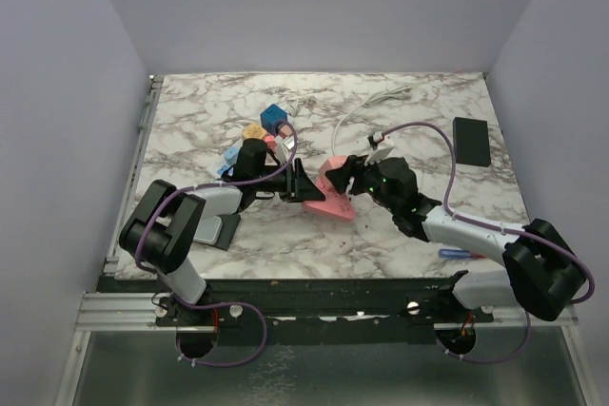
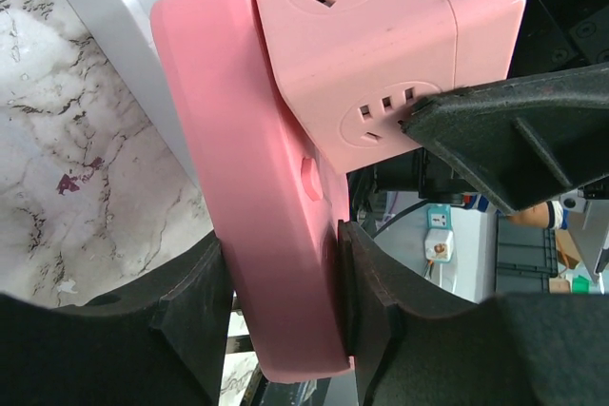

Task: Pull the plug off the socket
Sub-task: Remove the plug from the socket.

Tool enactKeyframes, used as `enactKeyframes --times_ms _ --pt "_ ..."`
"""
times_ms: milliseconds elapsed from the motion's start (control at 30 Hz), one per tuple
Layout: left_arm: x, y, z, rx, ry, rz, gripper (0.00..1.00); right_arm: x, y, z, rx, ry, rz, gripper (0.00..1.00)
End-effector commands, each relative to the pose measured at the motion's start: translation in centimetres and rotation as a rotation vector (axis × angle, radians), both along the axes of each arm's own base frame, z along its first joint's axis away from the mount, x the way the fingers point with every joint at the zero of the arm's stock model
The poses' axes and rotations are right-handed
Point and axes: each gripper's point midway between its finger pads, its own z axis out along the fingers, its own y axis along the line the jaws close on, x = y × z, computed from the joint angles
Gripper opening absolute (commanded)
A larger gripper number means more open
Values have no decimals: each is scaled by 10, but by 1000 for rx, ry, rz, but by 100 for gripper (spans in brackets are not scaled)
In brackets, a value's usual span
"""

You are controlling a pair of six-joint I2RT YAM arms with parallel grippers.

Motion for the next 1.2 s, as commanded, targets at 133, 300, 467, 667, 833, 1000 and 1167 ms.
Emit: enactKeyframes --times_ms 133,300,467,667,833,1000,1167 --pt "-3 -5 5 -31 -53 -54 17 -9 16 11 -51 -120 37 1" --pt "-2 -4 3 -28 -42 -50 16 -20 28 6 -126 -170 40 1" --pt "1 -2 4 -30 -44 -43 16 -27 32 -3 -177 -183 48 1" --pt "2 -1 2 -26 -37 -37 15 -27 22 -2 -182 -196 6 0" --pt "3 0 -1 -15 -37 -24 12 -20 -1 4 -179 -206 -125 1" --pt "4 1 -4 -1 -41 -22 13 -16 -6 5 -165 -183 -159 1" --pt "4 2 -6 14 -46 -23 13 -13 -7 0 -56 -91 -136 1"
